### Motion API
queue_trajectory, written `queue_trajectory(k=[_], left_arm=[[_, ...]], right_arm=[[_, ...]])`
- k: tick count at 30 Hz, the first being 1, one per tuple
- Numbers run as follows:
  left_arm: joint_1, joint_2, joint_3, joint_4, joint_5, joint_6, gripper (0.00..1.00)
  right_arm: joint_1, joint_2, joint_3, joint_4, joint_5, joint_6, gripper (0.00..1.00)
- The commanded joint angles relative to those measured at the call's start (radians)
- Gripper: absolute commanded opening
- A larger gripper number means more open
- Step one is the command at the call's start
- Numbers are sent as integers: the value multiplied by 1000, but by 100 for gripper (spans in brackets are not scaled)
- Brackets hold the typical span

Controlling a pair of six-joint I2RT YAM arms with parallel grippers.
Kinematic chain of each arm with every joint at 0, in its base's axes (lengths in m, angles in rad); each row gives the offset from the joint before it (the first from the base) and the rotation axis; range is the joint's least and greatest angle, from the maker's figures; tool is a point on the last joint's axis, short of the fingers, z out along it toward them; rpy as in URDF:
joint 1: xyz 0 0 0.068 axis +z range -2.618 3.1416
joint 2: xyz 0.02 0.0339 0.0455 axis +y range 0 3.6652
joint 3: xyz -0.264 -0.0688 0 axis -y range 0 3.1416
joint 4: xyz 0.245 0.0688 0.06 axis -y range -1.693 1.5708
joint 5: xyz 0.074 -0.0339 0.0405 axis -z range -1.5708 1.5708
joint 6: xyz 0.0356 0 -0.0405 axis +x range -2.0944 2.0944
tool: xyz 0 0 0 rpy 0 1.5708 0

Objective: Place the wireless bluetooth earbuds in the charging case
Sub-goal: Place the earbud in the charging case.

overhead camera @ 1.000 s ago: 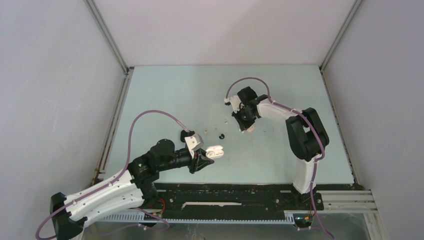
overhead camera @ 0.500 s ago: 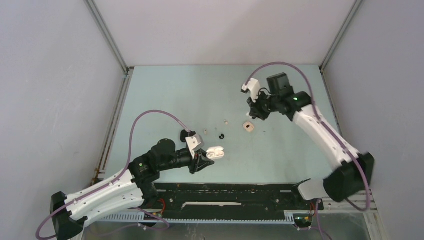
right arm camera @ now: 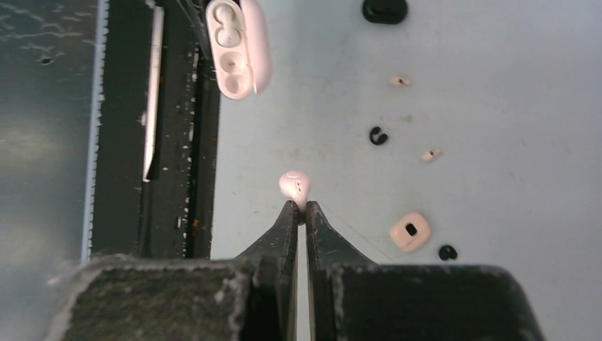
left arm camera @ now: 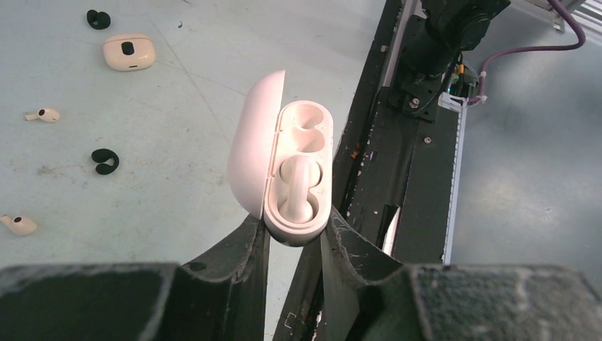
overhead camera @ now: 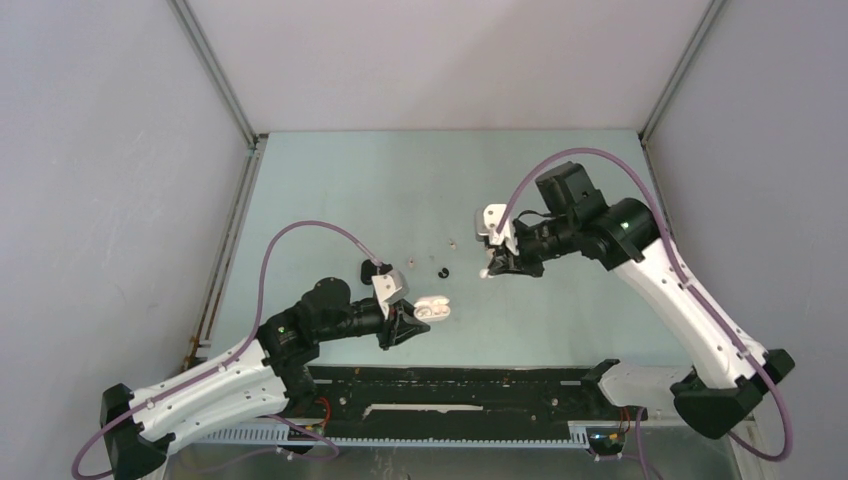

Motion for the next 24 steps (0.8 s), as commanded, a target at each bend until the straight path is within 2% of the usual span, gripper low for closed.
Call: queue_trajectory(k=[1, 8, 15, 24], left_arm=[[5, -17, 30, 54, 34, 20, 1], [5, -20, 22, 64, 50, 28, 0], [5, -26, 20, 69, 50, 37, 0], [5, -34, 17, 76, 50, 34, 0]], right_arm=[[57, 74, 106, -62, -71, -40, 0], [169, 205, 255, -92, -73, 44, 0], [346, 210, 221, -33, 123, 160, 0], [404, 254, 221, -31, 202, 221, 0]])
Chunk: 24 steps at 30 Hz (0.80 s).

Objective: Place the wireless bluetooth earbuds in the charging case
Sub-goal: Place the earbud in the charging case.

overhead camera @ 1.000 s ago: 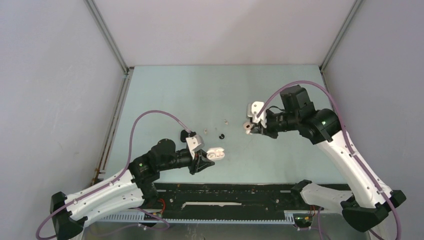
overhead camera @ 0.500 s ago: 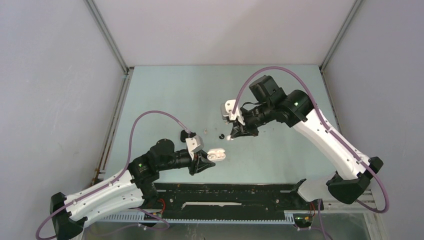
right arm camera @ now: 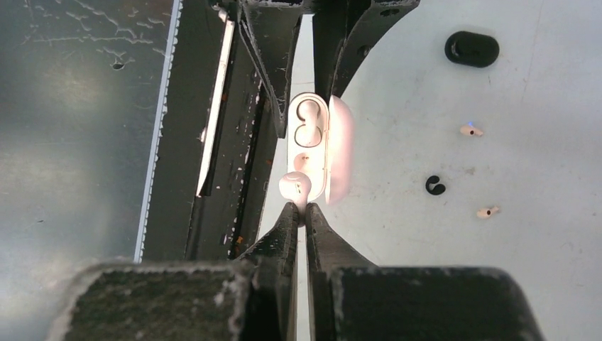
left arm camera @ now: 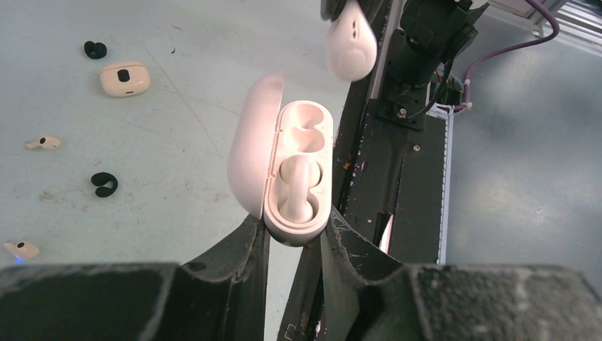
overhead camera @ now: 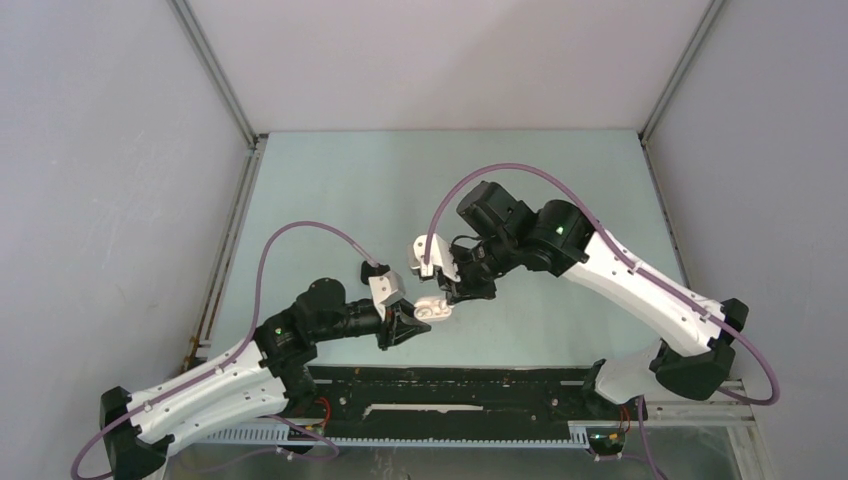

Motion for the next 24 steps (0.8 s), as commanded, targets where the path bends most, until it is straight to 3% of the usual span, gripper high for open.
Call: queue_trajectory(k=[1, 24], left_arm=[[5, -9, 17, 47, 16, 15, 0], [6, -29, 12, 63, 29, 3, 0]], right_arm=[[26, 21, 11, 31, 56, 60, 0], [69, 85, 13, 42, 112, 77, 0]])
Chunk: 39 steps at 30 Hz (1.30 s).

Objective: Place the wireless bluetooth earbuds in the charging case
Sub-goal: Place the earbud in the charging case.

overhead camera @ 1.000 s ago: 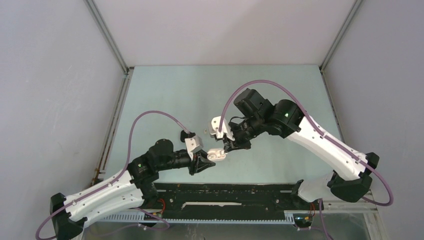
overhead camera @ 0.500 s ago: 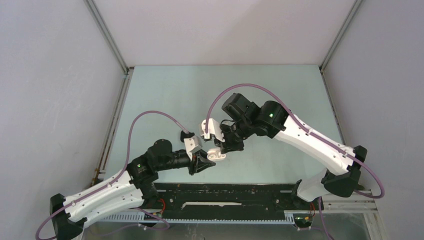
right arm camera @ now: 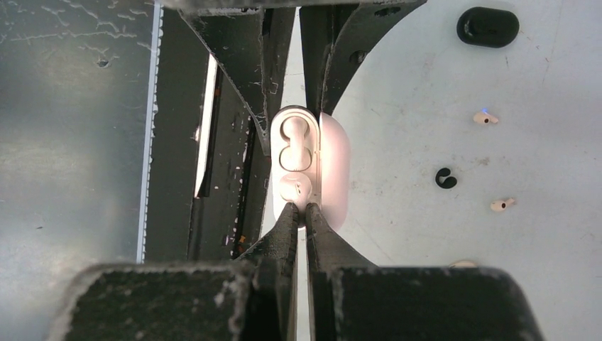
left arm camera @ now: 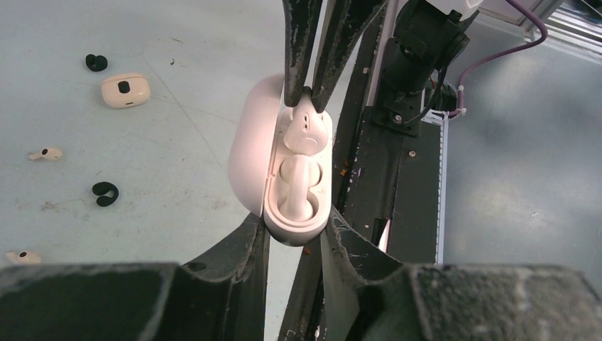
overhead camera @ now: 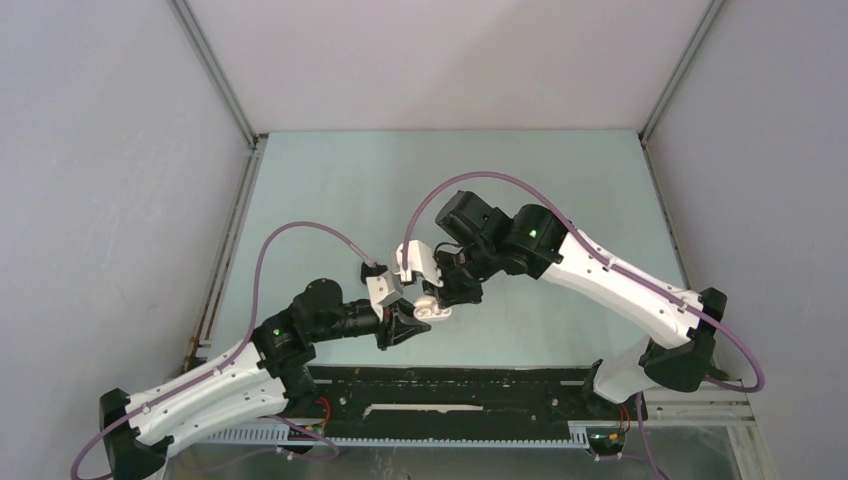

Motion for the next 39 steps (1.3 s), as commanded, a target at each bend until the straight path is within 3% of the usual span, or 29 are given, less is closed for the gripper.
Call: queue_trajectory(k=[1, 29, 39], left_arm=[[6, -14, 12, 50, 15, 3, 1], [13, -9, 17, 34, -20, 5, 0], [13, -12, 16, 37, -19, 2, 0]], right_arm=[[15, 9, 15, 15, 26, 2, 0], [3, -24, -3, -18, 52, 7, 0], [3, -3, 6, -11, -2, 31, 0]])
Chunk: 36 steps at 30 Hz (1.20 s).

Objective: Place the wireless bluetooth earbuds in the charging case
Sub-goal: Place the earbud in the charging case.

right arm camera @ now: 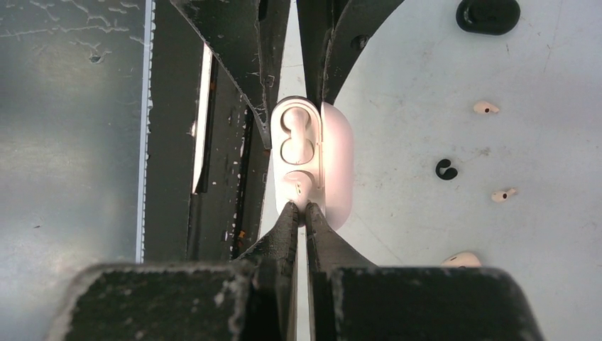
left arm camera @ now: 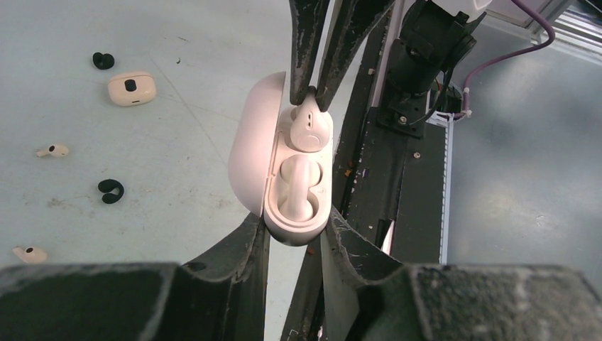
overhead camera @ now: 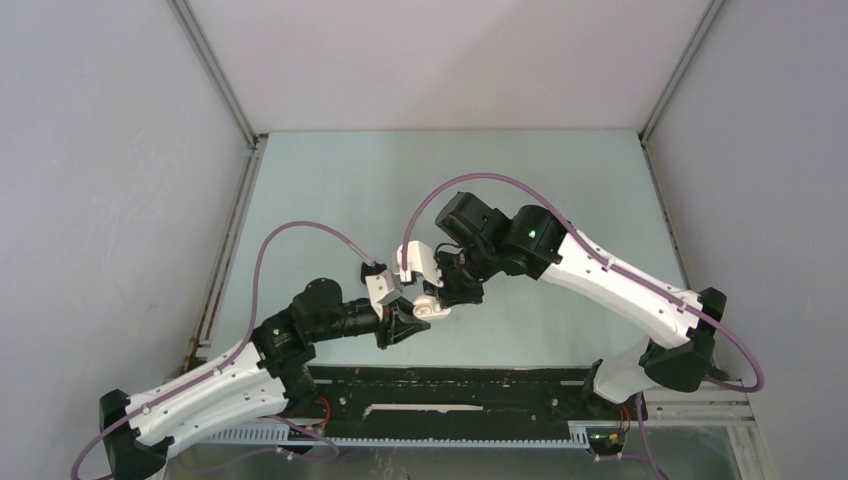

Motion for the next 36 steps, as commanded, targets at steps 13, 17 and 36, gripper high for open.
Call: queue_trajectory(k=[13, 17, 36], left_arm=[[7, -24, 15, 38, -23, 4, 0], [7, -25, 15, 37, -26, 5, 0], [7, 2, 15, 47, -6, -3, 0]], right_arm=[[7, 17, 0, 5, -6, 38, 5], [7, 10, 6, -1, -18, 41, 21], [-328, -273, -277, 233, -384, 37, 67]])
